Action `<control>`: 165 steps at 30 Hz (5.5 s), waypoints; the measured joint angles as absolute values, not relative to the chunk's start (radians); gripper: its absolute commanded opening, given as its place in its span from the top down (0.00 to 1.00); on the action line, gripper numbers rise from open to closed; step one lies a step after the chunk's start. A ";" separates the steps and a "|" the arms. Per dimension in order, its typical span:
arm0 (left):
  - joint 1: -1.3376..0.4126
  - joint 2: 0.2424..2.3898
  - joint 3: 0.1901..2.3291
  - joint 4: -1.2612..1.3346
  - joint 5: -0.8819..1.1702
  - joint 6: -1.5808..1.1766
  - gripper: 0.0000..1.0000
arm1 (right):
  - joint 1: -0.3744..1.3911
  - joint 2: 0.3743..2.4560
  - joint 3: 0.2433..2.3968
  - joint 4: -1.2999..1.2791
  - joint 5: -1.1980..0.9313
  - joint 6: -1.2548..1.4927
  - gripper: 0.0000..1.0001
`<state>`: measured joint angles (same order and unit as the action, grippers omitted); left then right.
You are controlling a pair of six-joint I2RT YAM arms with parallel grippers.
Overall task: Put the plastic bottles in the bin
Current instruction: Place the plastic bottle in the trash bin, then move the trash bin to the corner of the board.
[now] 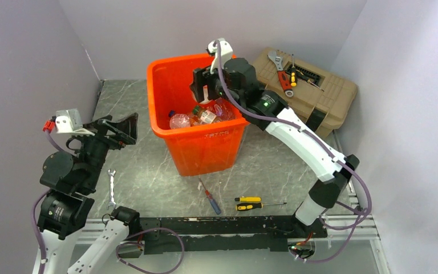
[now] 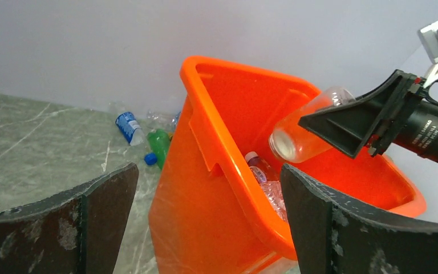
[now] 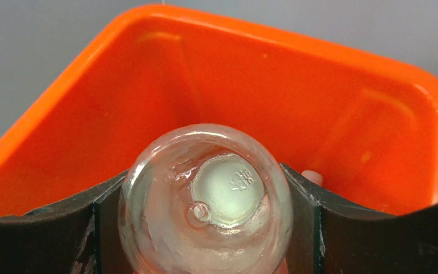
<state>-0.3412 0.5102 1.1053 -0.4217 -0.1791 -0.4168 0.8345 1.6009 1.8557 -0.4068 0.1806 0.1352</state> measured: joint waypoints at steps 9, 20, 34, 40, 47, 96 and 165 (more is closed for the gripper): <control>-0.341 0.616 1.142 -0.473 -0.178 -0.489 0.00 | 0.836 1.655 1.947 -0.548 0.117 0.164 0.16; -0.341 0.874 1.434 -0.656 -0.150 -0.521 0.01 | 0.836 1.695 2.180 -0.702 0.113 0.199 0.00; -0.341 1.183 1.697 -0.909 -0.101 -0.453 0.05 | 0.750 1.255 1.710 -0.562 0.192 0.288 0.00; -0.341 1.258 1.723 -1.016 -0.152 -0.407 0.18 | 0.694 1.024 1.504 -0.466 0.220 0.357 0.00; -0.350 1.277 1.745 -1.039 -0.158 -0.369 0.57 | 0.683 0.855 1.261 -0.395 0.330 0.415 0.00; -0.168 1.065 1.520 -0.944 -0.731 -0.224 0.33 | 0.634 1.505 0.823 0.213 -0.036 0.757 0.04; -0.271 0.944 1.531 -0.549 0.570 -0.403 0.01 | 0.792 1.837 1.240 0.124 -0.022 0.852 0.06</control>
<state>-0.2707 0.9436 1.5307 -0.5491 0.5697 -0.4026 0.7921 1.8370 1.2400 0.1238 -0.0223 0.8516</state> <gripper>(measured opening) 0.995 0.927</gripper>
